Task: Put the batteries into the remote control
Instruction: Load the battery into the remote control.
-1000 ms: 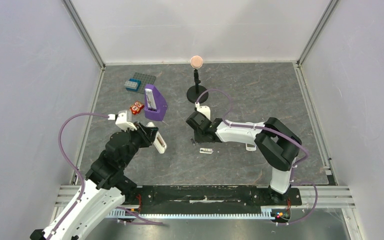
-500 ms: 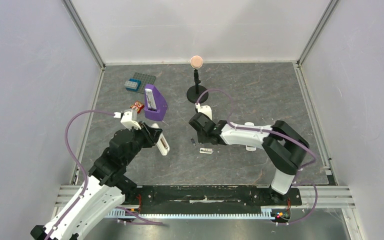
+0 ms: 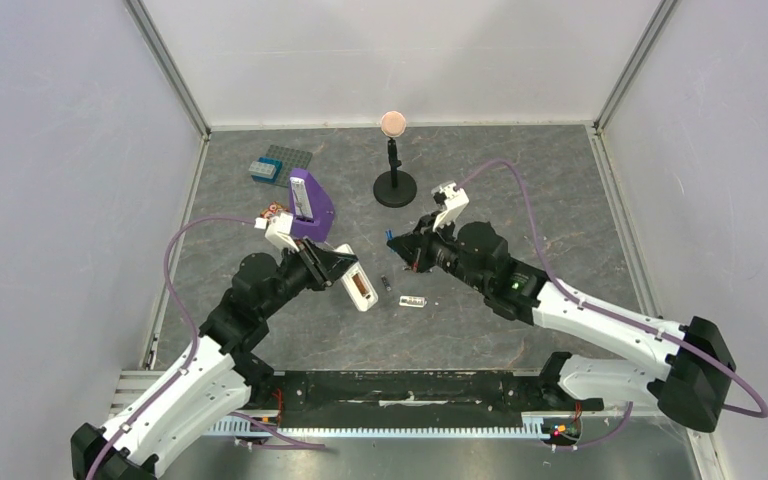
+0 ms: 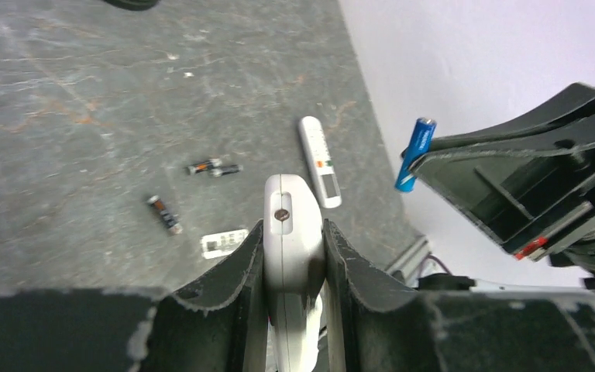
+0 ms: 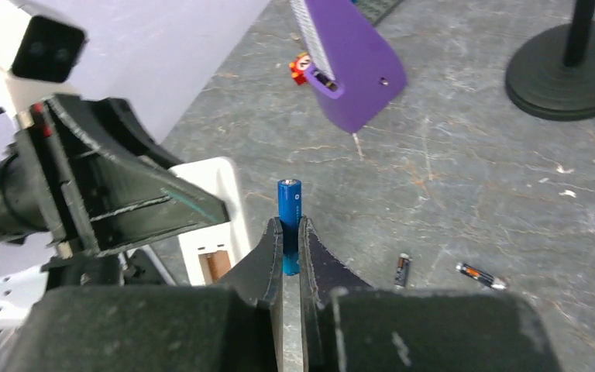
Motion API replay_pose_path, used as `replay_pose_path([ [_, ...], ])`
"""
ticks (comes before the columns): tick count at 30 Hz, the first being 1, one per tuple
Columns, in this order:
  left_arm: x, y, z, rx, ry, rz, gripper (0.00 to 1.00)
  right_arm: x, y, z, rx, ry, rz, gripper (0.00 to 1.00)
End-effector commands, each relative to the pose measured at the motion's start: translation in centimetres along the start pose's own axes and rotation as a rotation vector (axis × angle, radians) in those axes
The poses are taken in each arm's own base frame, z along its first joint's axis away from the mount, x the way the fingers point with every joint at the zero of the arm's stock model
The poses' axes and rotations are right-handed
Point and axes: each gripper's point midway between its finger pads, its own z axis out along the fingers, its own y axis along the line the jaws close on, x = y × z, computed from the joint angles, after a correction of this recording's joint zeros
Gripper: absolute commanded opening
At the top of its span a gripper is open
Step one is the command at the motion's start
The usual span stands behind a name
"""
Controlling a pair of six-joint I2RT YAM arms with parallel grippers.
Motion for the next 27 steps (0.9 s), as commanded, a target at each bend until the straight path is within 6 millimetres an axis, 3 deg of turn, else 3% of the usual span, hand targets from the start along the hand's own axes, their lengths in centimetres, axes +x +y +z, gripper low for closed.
replay_pose_path([
  [1, -1.8, -5.5, -0.1, 0.241, -0.037, -0.089, 0.02, -1.2, 3.7, -1.0, -0.198, -0.078, -0.014, 0.02],
  [5, -1.8, -7.1, -0.2, 0.306, -0.01, -0.096, 0.02, -1.6, 4.8, -1.6, -0.238, -0.105, -0.018, 0.02],
  [13, -2.3, -7.4, -0.4, 0.311, -0.023, -0.105, 0.02, -1.2, 7.3, -2.8, -0.338, -0.11, -0.041, 0.02],
  [27, -3.0, -7.3, -0.2, 0.245, -0.021, -0.135, 0.02, 1.3, 7.5, -2.2, -0.297, -0.071, -0.105, 0.02],
])
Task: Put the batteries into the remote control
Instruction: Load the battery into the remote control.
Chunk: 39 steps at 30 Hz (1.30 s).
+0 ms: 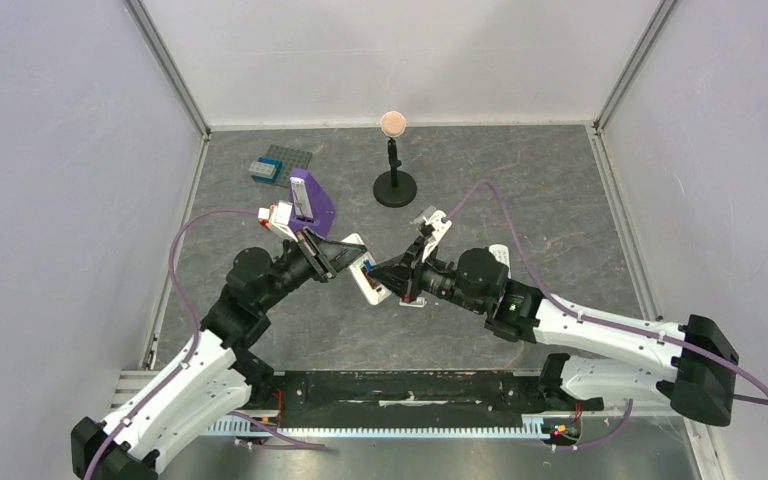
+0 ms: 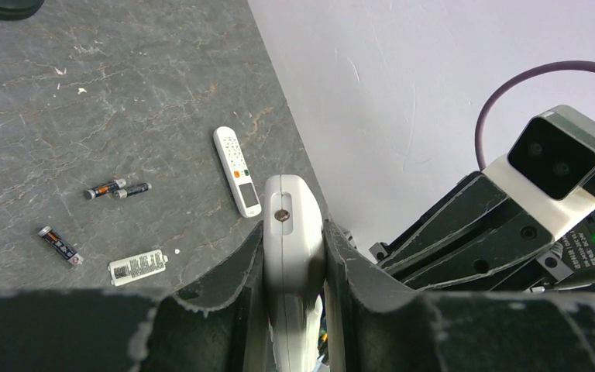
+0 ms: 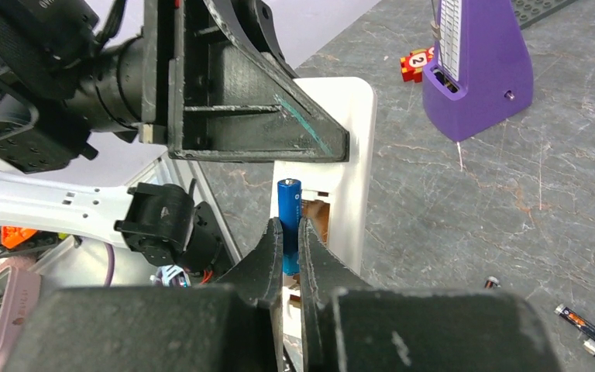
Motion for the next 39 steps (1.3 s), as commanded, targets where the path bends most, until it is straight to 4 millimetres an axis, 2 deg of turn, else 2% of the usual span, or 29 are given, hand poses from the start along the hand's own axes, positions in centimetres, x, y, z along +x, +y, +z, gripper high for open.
replay_pose_path([
  [1, -1.4, -1.9, -0.1, 0.028, -0.027, -0.015, 0.02, -0.6, -0.4, 0.6, 0.036, -0.036, -0.043, 0.02],
  [16, -1.6, -2.1, 0.3, -0.033, 0.009, -0.075, 0.02, 2.3, -1.8, 0.6, 0.075, 0.023, -0.077, 0.03],
  [24, -1.6, -2.0, 0.4, -0.038, 0.008, -0.09, 0.02, 2.9, -2.4, 0.6, 0.104, 0.028, -0.089, 0.04],
  [34, -1.4, -1.1, 0.4, -0.091, 0.005, -0.128, 0.02, 4.9, -3.8, -0.5, 0.148, 0.076, -0.103, 0.12],
  [39, -1.2, -0.9, 0.5, -0.096, 0.017, -0.133, 0.02, 4.8, -3.7, -0.4, 0.147, 0.072, -0.087, 0.21],
])
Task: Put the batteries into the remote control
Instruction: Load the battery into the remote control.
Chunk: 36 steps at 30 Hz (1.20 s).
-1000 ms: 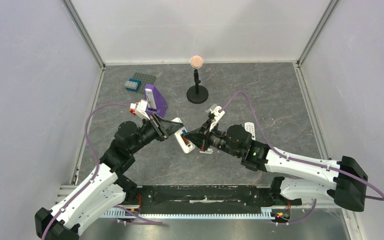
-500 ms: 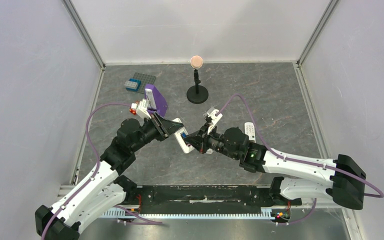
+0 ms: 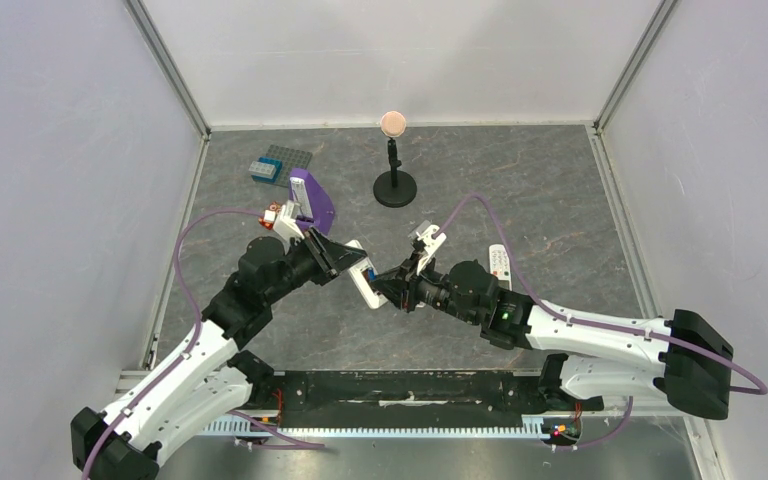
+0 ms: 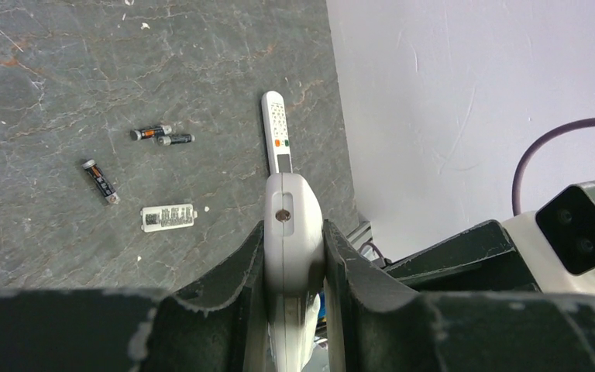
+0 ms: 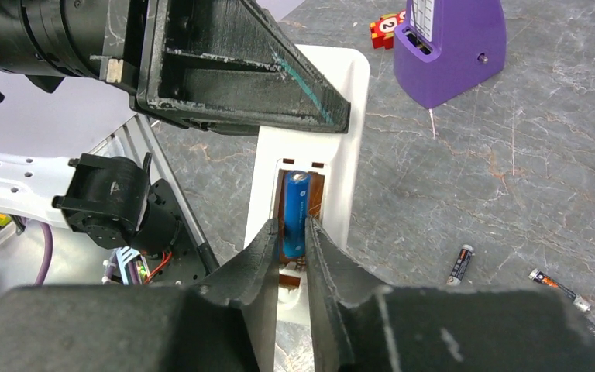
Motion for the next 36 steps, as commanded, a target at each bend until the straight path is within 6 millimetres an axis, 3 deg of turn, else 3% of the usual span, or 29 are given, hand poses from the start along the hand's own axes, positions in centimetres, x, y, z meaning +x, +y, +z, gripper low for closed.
replay_pose_path([
  [1, -1.9, -3.9, -0.6, 0.104, -0.051, -0.031, 0.02, 0.8, -1.5, -0.3, 0.063, 0.022, -0.019, 0.23],
  [10, -1.4, -3.1, -0.4, 0.088, -0.034, -0.023, 0.02, -0.5, -0.8, 0.1, 0.052, -0.004, 0.019, 0.28],
  [25, 0.6, -2.6, -0.3, 0.096, 0.079, 0.042, 0.02, -0.6, -1.0, 2.1, 0.09, 0.031, -0.015, 0.15],
  [31, 0.6, -2.6, -0.3, 0.091, 0.078, 0.043, 0.02, -0.3, -1.3, 1.8, 0.094, 0.039, -0.027, 0.07],
  [36, 0.4, -2.8, -0.2, 0.094, 0.073, 0.042, 0.02, 0.5, -1.4, 1.3, 0.085, 0.047, -0.021, 0.08],
])
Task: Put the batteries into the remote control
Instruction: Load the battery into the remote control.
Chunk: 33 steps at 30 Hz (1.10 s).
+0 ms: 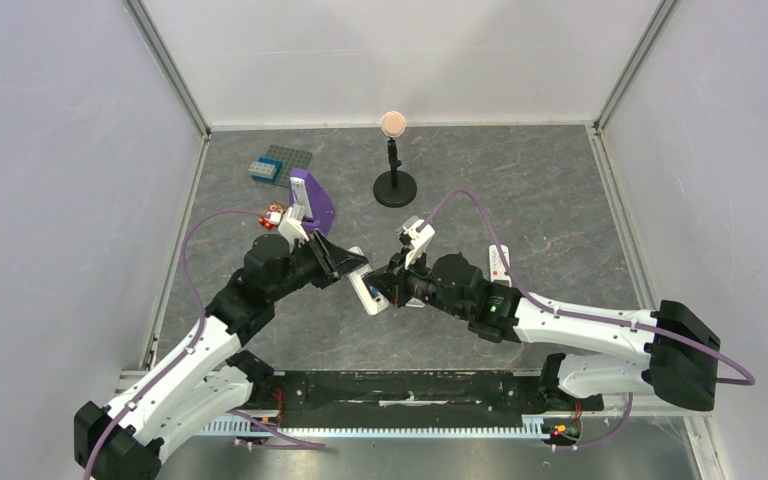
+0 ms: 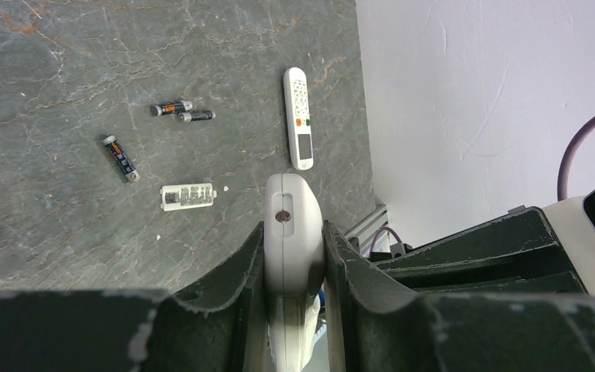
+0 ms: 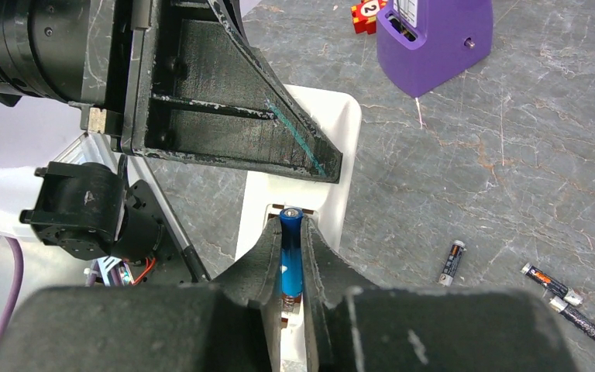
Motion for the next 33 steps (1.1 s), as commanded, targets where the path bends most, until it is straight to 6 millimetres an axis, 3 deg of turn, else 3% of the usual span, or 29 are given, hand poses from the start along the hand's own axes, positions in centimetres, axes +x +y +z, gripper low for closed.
replay_pose_path([
  [1, -0.9, -4.3, -0.9, 0.143, 0.001, 0.047, 0.02, 0.0, -0.7, -0.4, 0.025, -0.006, -0.015, 0.09],
  [12, -1.1, -4.0, -0.6, 0.125, -0.007, 0.059, 0.02, -1.3, 0.0, -1.6, 0.0, -0.028, 0.01, 0.12],
  [15, -1.1, -4.1, -0.6, 0.126, -0.007, 0.061, 0.02, -1.9, 0.4, -1.8, -0.013, -0.033, 0.017, 0.17],
  [26, -1.2, -3.8, -0.4, 0.119, -0.016, 0.067, 0.02, -4.4, 1.7, -3.1, -0.043, -0.073, 0.104, 0.58],
  [30, -1.6, -4.1, -0.6, 0.136, -0.038, 0.082, 0.02, -4.1, 0.3, -3.5, 0.042, -0.046, 0.294, 0.81],
  [33, -1.9, -4.4, -0.6, 0.156, -0.063, 0.1, 0.02, -2.4, -1.1, -3.8, 0.117, 0.01, 0.508, 0.97],
])
